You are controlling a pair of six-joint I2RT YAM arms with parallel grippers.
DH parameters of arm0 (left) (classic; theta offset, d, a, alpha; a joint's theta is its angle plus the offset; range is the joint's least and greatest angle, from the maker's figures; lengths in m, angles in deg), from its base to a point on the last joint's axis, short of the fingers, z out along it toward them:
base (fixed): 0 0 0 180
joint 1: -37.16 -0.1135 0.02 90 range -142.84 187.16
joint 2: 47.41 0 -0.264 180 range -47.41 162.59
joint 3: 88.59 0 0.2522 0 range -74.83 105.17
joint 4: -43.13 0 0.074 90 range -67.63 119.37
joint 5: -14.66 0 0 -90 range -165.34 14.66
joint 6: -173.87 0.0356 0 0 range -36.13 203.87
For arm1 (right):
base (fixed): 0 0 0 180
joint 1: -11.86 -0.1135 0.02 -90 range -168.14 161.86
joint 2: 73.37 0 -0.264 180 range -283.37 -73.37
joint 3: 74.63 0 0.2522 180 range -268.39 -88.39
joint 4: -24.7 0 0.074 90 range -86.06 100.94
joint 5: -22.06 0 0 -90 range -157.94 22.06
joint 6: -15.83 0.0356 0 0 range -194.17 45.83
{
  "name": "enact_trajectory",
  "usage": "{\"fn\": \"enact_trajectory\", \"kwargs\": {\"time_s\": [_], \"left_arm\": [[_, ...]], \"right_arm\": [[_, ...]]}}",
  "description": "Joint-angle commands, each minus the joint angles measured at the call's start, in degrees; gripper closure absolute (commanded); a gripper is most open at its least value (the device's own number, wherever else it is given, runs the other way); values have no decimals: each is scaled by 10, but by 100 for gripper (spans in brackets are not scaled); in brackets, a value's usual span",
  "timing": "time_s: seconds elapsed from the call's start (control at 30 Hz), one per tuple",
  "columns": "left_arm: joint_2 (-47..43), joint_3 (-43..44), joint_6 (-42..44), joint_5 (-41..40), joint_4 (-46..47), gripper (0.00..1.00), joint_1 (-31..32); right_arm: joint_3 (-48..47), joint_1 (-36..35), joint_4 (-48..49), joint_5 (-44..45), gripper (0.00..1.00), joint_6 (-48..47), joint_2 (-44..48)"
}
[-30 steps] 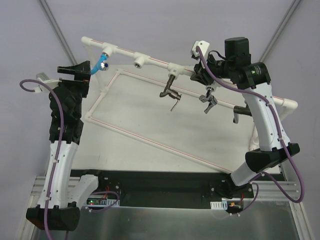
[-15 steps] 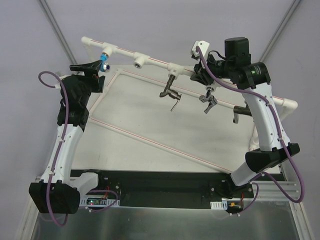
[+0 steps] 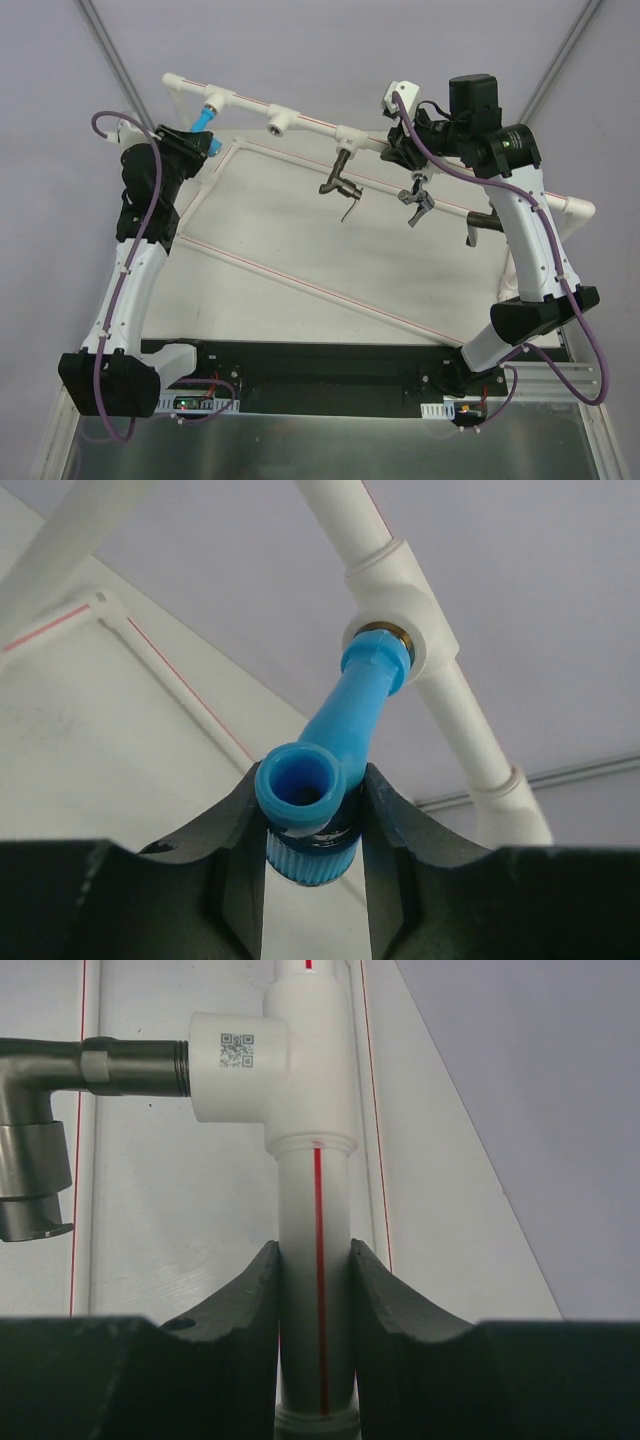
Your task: Install the water faucets
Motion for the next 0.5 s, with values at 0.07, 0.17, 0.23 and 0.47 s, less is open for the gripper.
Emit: {"fn": "enact_trajectory", "kwargs": {"time_s": [0.07,0.17,0.23,0.47], "left_arm": [[12,58,502,46,6,91,13],[3,67,761,27,0,89,64],[-3,57,969,7,0,86,101],[22,-49,1516,-159,5,72,234]], "right_arm": [[-8,-11,-20,-69,99,20,-7],[-10,-10,-19,-70,99,21,-10],[-11,-10,-19,-71,99,21,-11],[-18,-9,-19,-71,99,22,-17]]}}
